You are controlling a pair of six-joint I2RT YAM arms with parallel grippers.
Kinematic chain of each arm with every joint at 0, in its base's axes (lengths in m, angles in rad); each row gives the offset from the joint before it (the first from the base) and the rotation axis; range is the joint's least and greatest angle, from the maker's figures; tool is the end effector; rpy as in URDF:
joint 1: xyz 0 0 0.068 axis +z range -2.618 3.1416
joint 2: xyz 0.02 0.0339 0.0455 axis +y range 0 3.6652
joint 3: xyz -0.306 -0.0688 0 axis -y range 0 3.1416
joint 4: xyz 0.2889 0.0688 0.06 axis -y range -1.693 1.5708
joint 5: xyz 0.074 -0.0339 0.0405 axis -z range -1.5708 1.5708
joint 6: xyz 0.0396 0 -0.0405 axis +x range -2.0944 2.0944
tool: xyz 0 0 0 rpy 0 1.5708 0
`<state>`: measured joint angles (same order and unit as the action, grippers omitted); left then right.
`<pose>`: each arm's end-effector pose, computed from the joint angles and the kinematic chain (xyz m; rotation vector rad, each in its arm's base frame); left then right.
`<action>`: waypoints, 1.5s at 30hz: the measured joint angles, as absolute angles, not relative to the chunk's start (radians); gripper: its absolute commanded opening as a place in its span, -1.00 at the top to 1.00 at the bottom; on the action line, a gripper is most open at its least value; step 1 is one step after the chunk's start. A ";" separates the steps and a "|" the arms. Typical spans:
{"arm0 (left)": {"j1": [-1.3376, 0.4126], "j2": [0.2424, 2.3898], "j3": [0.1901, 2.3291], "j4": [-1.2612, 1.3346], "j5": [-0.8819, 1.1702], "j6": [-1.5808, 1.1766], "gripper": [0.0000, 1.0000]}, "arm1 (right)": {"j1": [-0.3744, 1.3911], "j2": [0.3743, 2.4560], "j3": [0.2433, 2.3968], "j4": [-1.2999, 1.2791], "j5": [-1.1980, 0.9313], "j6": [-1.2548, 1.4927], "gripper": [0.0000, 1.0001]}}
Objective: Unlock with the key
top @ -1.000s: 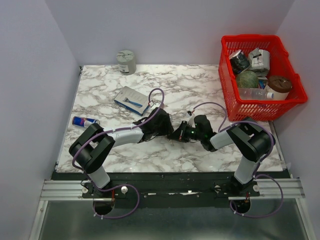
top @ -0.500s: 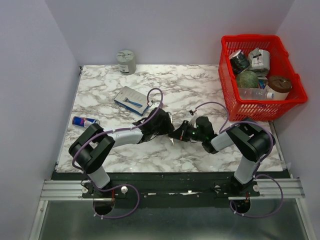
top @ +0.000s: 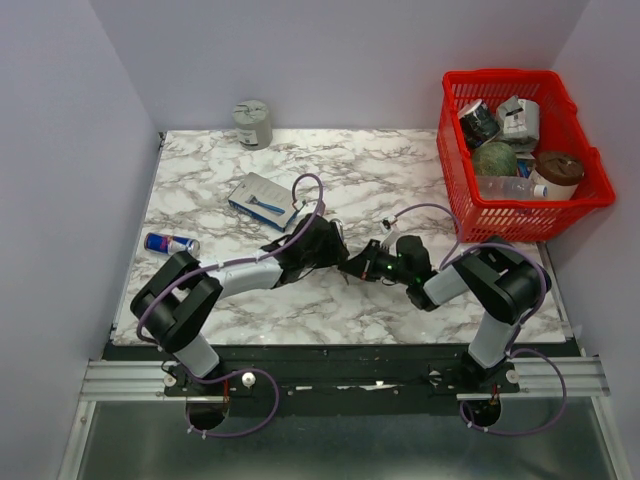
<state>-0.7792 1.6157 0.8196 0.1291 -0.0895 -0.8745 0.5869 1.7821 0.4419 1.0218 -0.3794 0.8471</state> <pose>0.2642 -0.2560 0.1845 -0.1634 2.3512 -0.7701 0.2532 0.1860 0.1105 -0.0166 2.0976 1.2883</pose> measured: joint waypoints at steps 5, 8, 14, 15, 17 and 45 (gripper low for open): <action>-0.779 1.574 0.819 0.133 -0.078 -0.845 1.00 | 0.567 1.760 0.417 1.082 -0.404 0.874 0.99; -0.780 1.544 0.820 0.150 -0.059 -0.832 1.00 | 0.541 1.715 0.400 1.103 -0.441 0.892 0.99; -0.780 1.489 0.820 0.200 0.001 -0.807 1.00 | 0.504 1.604 0.366 1.109 -0.488 0.908 0.99; -0.780 1.482 0.820 0.205 0.010 -0.806 1.00 | 0.500 1.585 0.363 1.105 -0.493 0.908 0.99; -0.780 1.468 0.820 0.216 0.025 -0.801 1.00 | 0.495 1.548 0.355 1.102 -0.500 0.909 0.99; -0.787 1.356 0.773 0.348 0.158 -0.775 1.00 | 0.468 1.269 0.345 0.912 -0.563 0.868 0.99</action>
